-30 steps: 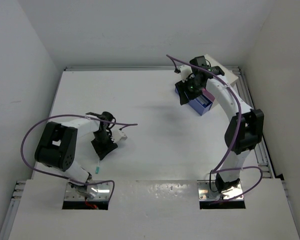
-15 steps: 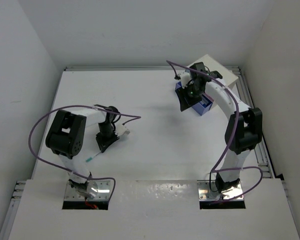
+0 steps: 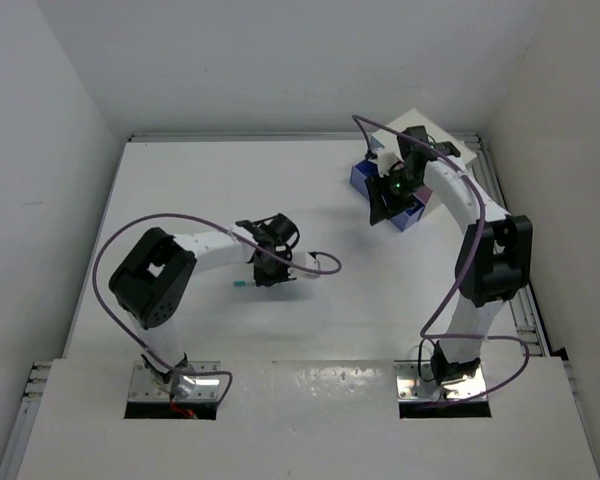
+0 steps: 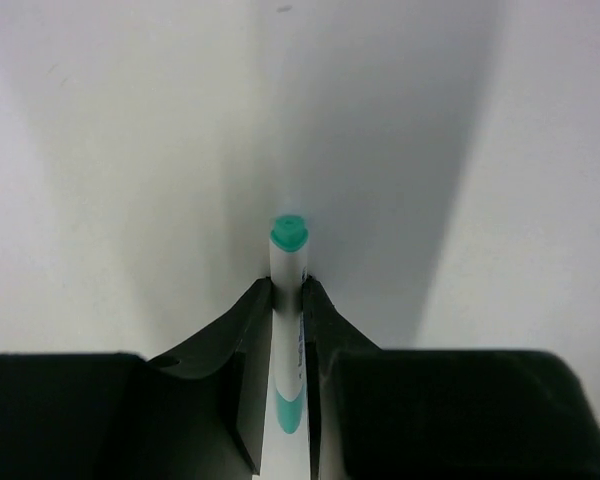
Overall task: Sort the stationery into containers
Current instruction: Pick up the pen from the corner of the board, then place the pen at the center of the board.
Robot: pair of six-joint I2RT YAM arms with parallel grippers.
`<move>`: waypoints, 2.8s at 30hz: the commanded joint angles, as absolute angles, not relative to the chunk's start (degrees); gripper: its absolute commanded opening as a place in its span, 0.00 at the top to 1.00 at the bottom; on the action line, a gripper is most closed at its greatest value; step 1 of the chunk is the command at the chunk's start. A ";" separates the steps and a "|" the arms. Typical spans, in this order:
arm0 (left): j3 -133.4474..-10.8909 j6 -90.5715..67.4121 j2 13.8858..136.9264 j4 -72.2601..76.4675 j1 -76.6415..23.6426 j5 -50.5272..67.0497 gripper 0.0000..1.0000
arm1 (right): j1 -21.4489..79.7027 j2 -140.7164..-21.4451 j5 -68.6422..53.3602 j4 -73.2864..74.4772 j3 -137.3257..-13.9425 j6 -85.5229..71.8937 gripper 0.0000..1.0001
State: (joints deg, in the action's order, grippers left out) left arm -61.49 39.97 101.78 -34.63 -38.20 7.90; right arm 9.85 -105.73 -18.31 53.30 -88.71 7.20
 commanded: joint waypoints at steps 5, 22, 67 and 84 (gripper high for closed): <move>-50.64 54.92 90.62 -27.95 -47.61 9.15 1.00 | 10.02 -113.28 -35.41 62.92 -97.64 5.89 0.48; -49.39 65.65 85.78 -26.28 -58.88 -2.01 1.00 | 16.96 -126.82 -52.37 72.16 -103.10 3.78 0.41; -55.46 66.53 80.51 -16.88 -68.82 -11.42 1.00 | 27.33 -125.77 -63.02 71.45 -100.55 1.85 1.00; -48.95 50.55 66.72 -12.48 -64.79 -12.40 0.00 | 16.00 -122.79 -54.50 64.25 -106.70 -4.48 1.00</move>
State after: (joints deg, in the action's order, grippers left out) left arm -49.04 56.55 70.61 -15.09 -67.16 -13.06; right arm 17.93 -127.48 -56.80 65.73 -104.88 -4.36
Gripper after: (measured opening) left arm 0.997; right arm 0.001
